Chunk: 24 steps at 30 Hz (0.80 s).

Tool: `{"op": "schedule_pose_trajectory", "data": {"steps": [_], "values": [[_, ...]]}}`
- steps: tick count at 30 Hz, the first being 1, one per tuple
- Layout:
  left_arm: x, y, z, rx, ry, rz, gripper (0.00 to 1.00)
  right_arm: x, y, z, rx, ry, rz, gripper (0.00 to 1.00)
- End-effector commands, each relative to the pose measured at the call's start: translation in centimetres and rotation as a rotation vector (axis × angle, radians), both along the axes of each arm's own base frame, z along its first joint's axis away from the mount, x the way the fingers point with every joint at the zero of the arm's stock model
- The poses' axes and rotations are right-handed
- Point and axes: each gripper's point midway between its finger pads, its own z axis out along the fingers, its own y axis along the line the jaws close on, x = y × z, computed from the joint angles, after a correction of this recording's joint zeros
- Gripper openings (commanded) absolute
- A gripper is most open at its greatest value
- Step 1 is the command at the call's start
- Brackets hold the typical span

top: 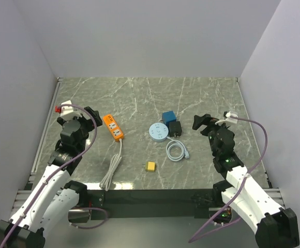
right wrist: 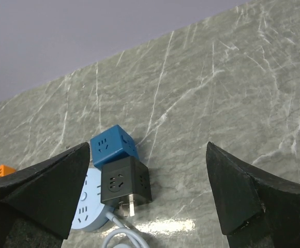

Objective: Insert the plug

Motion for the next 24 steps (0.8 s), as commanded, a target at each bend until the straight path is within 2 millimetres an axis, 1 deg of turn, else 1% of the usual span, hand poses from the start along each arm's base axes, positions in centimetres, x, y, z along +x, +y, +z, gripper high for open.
{"op": "schedule_pose_trajectory", "data": {"steps": [1, 4, 7, 12, 14, 16, 19, 20, 21, 22, 23, 24], "values": [[-0.3, 0.4, 2.2, -0.011, -0.046, 0.032, 0.99, 0.6, 0.7, 2.5, 0.020, -0.048, 0.022, 0.99], [-0.7, 0.2, 2.7, -0.023, -0.074, 0.017, 0.99, 0.7, 1.0, 2.2, 0.015, -0.038, 0.039, 0.99], [-1.0, -0.1, 2.8, -0.034, -0.088, -0.004, 1.00, 0.8, 1.3, 1.8, 0.014, -0.025, 0.053, 0.99], [-1.1, -1.4, 3.1, -0.040, -0.101, -0.081, 0.99, 0.9, 2.1, 0.9, 0.014, 0.013, 0.084, 0.98], [-1.0, -1.7, 2.9, -0.046, -0.096, -0.094, 1.00, 1.0, 2.4, 0.6, 0.006, 0.031, 0.090, 0.97], [-0.8, -1.8, 2.5, -0.052, -0.082, -0.093, 1.00, 1.1, 3.0, 0.3, 0.001, 0.047, 0.112, 0.97], [-0.5, -2.4, 2.5, -0.056, -0.079, -0.120, 0.99, 1.5, 4.4, -0.2, -0.007, 0.081, 0.148, 0.96], [-0.4, -2.6, 2.3, -0.058, -0.076, -0.129, 1.00, 1.8, 4.8, -1.2, -0.020, 0.113, 0.154, 0.96], [-0.3, -2.8, 2.1, -0.061, -0.070, -0.137, 0.99, 2.0, 5.0, -1.6, -0.024, 0.130, 0.158, 0.96], [-0.2, -3.3, 2.2, -0.067, -0.078, -0.160, 0.99, 2.4, 5.4, -1.5, -0.030, 0.138, 0.160, 0.96], [-0.2, -3.5, 2.3, -0.072, -0.085, -0.171, 0.99, 2.8, 5.7, -2.7, -0.045, 0.182, 0.161, 0.96], [-0.1, -3.7, 2.1, -0.073, -0.080, -0.178, 0.99, 3.1, 5.9, -3.1, -0.053, 0.201, 0.161, 0.96]]}}
